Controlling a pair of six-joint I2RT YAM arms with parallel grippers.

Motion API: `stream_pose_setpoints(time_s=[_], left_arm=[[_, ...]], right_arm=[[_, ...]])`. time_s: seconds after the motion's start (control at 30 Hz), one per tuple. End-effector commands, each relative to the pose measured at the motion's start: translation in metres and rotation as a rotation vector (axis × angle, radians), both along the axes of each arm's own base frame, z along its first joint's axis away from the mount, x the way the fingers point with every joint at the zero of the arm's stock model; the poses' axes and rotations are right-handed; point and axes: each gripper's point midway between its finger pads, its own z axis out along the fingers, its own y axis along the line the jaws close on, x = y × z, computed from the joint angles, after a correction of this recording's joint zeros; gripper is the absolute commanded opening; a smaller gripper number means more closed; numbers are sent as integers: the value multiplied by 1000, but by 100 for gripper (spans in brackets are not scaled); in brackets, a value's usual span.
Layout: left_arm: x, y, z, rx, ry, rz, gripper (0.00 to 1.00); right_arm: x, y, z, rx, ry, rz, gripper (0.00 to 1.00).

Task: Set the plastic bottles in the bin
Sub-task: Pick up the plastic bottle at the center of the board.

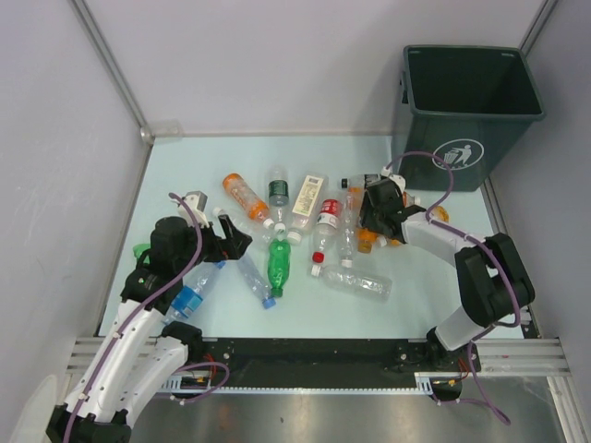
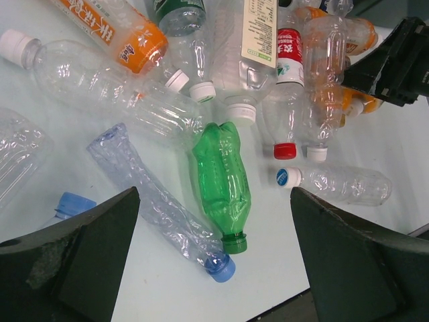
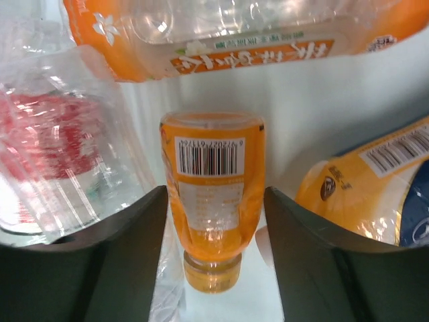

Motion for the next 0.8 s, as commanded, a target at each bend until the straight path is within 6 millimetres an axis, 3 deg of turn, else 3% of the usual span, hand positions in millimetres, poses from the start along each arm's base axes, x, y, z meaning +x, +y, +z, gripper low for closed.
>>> stream_pose_setpoints(time_s=[0.0,0.33,0.5,0.6,0.77], left_arm=[[3,-2,7,-15,-31,-11,100],[3,-1,7,-10,-33,-7,100],[3,-1,8,-11,-37,-6,100],[3,-1,8,-10,-35,-8,100],[2,0,9,-8,-40,-4,100]], right_arm=[[15,8,2,18,-59,15,66],[17,10,-24,10,-13,14,69],[17,11,-25,10,-15,12,66],[17,11,-25,10,-16,14,55],[16,15,-7,-8,-58,27,29]])
